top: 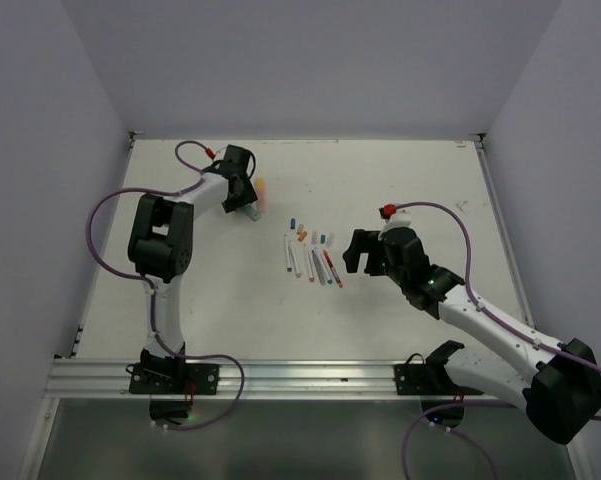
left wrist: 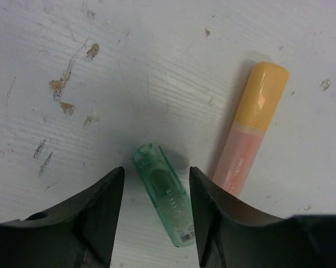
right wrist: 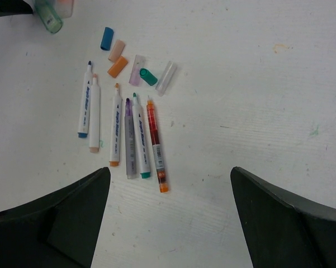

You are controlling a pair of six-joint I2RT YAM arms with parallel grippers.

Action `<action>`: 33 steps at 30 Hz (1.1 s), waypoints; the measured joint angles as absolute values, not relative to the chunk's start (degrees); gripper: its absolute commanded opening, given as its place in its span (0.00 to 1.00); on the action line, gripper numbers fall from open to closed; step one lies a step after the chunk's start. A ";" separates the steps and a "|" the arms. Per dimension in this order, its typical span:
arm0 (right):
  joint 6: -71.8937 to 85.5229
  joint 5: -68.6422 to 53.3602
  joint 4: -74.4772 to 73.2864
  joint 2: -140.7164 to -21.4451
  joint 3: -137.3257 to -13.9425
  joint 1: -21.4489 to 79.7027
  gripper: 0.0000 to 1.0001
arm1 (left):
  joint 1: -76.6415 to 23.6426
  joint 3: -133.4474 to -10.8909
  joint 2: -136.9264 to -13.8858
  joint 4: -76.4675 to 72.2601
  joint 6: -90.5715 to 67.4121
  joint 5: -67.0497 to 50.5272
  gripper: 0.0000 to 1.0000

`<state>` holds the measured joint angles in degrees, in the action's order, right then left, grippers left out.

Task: Open the pen caps

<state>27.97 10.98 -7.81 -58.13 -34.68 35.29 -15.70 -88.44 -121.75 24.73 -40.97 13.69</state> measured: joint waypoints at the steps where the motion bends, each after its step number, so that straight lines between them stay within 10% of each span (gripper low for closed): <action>1: 27.97 10.98 -7.81 -58.13 -34.50 35.29 0.93 | -15.64 -88.62 -121.89 24.86 -40.97 13.72 0.49; 16: 26.72 8.69 -6.66 -59.81 -34.26 35.24 0.90 | -15.40 -84.53 -118.96 25.67 -41.12 14.06 0.14; 33: 33.71 -5.87 11.33 -74.52 -40.38 38.26 0.84 | -17.10 -70.24 -95.15 23.97 -43.07 11.73 0.07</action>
<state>33.71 -5.87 11.33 -74.52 -40.38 38.26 -17.10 -70.24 -95.15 23.97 -43.07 11.73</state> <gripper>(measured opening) 0.853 0.280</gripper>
